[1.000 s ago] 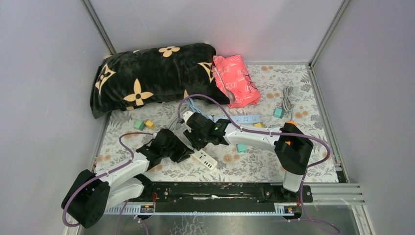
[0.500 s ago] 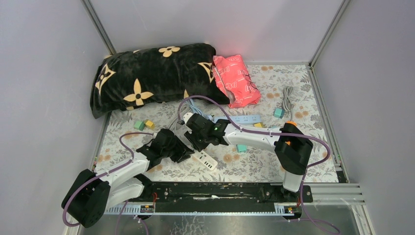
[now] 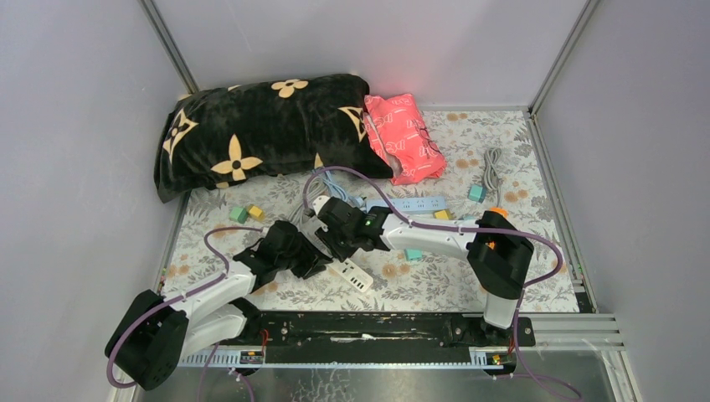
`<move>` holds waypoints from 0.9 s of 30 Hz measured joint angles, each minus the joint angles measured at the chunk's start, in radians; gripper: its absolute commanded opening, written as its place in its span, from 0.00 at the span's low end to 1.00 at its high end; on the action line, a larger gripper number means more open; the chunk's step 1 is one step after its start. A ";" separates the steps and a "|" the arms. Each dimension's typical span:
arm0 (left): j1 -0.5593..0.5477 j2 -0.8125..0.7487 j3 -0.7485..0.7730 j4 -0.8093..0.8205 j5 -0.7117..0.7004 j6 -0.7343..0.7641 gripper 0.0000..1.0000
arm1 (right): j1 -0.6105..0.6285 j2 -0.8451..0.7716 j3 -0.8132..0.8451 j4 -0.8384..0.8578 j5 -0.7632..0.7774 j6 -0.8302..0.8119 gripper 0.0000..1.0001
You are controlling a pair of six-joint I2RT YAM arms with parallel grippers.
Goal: Insert the plug
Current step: Insert the plug into the socket.
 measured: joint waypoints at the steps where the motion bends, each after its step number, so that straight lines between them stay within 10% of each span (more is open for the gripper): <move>1: 0.000 -0.002 -0.002 0.001 -0.001 -0.002 0.40 | 0.002 0.000 -0.002 0.003 0.004 -0.002 0.00; 27: 0.000 -0.068 -0.059 0.040 -0.024 -0.050 0.37 | 0.053 0.047 0.024 0.003 0.127 -0.010 0.00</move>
